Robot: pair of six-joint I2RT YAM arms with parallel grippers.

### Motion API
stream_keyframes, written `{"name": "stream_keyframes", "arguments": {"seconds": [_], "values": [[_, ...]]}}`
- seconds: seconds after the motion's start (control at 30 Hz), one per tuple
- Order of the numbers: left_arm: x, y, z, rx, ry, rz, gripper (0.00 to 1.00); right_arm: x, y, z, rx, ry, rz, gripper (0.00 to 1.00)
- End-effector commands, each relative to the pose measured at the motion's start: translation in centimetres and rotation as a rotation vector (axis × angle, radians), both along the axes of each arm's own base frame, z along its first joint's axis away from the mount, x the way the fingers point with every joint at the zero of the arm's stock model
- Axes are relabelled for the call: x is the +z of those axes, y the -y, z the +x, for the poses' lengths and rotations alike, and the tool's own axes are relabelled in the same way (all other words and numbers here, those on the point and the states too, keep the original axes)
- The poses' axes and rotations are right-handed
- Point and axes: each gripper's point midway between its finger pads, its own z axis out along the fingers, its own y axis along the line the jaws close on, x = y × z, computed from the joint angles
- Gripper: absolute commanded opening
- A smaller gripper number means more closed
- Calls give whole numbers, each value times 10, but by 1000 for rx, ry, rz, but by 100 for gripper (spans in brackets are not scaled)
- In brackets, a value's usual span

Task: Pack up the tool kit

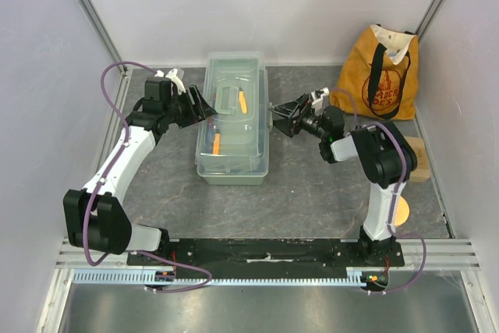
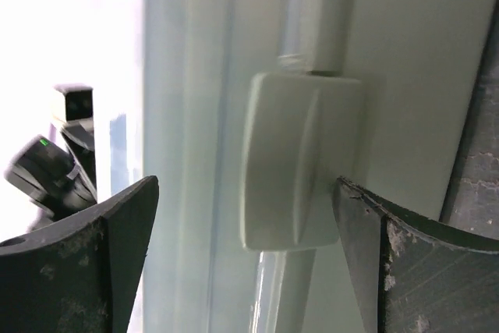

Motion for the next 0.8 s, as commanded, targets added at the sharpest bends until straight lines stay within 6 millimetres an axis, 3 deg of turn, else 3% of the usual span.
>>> {"name": "stream_keyframes", "arguments": {"seconds": [0.0, 0.2, 0.6, 0.77], "values": [[-42, 2, -22, -35, -147, 60, 69, 71, -5, -18, 135, 166, 332, 98], [-41, 3, -21, -37, -146, 56, 69, 44, -7, -18, 120, 136, 225, 98], [-40, 4, -21, -40, -144, 52, 69, 86, -9, -36, 192, 224, 310, 98], [-40, 4, -21, -42, -146, 50, 69, 72, -12, -32, 159, 206, 151, 82]]}}
